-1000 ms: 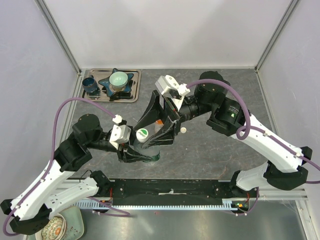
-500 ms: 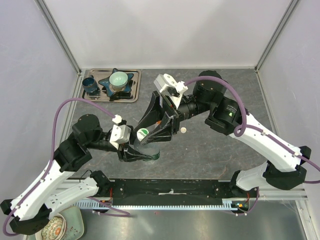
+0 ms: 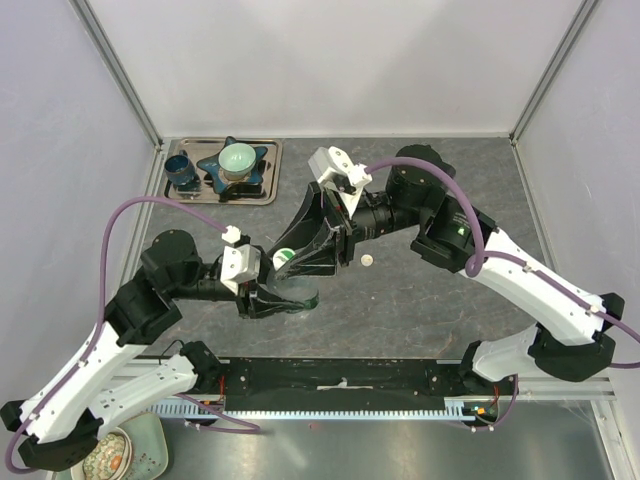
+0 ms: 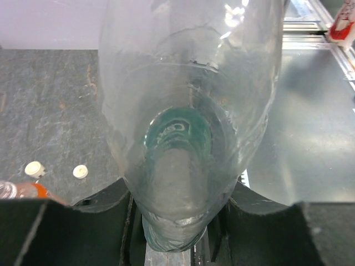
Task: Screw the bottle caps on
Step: Screw the bottle cap onto the plastic bottle.
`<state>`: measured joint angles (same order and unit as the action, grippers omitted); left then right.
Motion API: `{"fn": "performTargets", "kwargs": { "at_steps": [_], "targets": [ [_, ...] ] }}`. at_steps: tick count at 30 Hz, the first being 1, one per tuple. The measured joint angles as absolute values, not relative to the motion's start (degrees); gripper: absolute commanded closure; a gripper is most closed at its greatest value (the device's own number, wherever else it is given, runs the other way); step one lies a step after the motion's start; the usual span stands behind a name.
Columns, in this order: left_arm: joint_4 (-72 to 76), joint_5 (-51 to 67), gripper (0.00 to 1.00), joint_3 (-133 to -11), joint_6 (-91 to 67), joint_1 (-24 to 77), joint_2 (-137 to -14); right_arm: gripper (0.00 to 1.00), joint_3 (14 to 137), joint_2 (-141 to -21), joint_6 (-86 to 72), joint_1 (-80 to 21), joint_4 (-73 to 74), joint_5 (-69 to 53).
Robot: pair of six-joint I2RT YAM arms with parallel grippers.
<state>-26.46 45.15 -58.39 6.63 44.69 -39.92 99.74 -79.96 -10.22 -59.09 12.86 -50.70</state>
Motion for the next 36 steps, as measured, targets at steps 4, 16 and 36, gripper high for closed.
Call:
{"fn": "performTargets", "kwargs": {
  "at_steps": [4,16,36],
  "targets": [
    [-26.52,41.23,0.72,-58.39,6.57,44.51,-39.57,1.0,97.43,-77.78,-9.17,-59.11,12.8,-44.49],
    [-27.64,17.98,0.48,-57.28,3.38,43.18,-39.46,1.0,91.68,-74.67,-8.88,-64.25,13.43,-5.32],
    [-27.81,7.94,0.48,-54.92,0.69,42.24,-37.52,0.23,94.24,-79.5,-6.98,-80.82,13.04,35.55]
  ]
}}
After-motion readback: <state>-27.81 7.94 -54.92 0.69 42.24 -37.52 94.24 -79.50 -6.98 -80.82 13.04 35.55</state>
